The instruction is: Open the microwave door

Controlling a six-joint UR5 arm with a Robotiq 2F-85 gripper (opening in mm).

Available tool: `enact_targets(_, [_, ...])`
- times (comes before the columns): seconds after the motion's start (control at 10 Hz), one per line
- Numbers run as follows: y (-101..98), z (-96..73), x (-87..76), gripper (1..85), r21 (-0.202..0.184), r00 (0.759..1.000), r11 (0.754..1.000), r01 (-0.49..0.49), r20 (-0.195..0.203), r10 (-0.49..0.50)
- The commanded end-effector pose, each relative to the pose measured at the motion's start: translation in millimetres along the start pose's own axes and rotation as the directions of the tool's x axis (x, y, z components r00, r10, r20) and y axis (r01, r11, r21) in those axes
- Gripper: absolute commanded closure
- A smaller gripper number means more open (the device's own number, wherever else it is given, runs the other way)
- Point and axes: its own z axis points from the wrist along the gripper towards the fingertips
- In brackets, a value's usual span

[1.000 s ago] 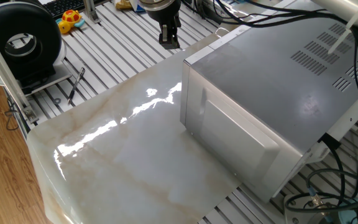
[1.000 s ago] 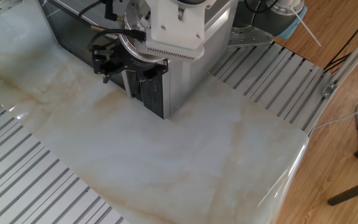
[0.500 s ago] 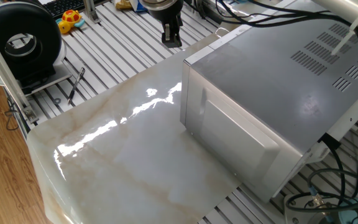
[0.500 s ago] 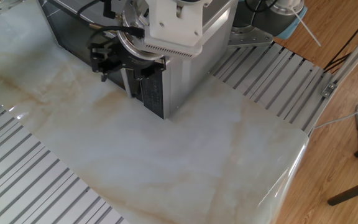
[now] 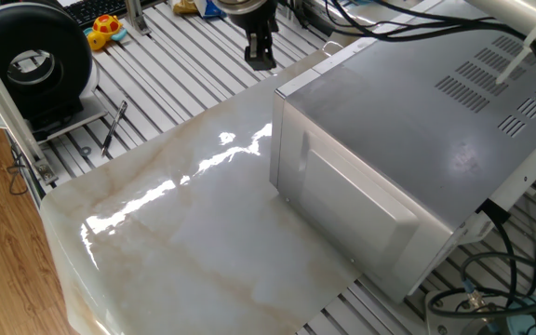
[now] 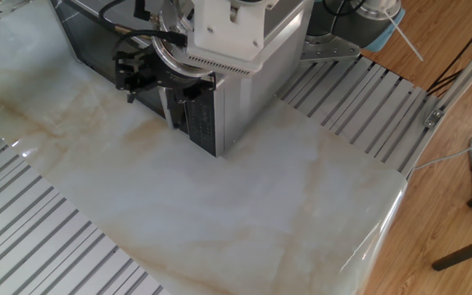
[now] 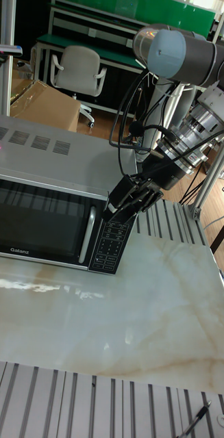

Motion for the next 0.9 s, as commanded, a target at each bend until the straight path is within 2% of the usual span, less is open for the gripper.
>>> enact_targets(0.0, [-7.5, -7.0, 9.0, 27.7, -0.011, 1.000, 1.000, 0.012, -0.008, -0.012])
enact_targets(0.1, [-18.6, -7.1, 6.2, 27.7, 0.032, 1.000, 0.999, 0.012, 0.002, -0.012])
enact_targets(0.4, [-15.7, -7.0, 9.0, 25.3, 0.021, 1.000, 1.000, -0.013, -0.008, 0.013])
enact_targets(0.6, [-25.9, -7.7, 19.0, 23.7, 0.059, 0.999, 0.998, 0.015, -0.047, -0.012])
enact_targets(0.7, [-28.7, -6.2, 20.9, 23.7, 0.069, 0.998, 0.997, 0.031, -0.060, -0.027])
enact_targets(0.8, [-27.4, -5.1, 20.5, 23.7, 0.065, 0.998, 0.997, 0.030, -0.056, -0.027])
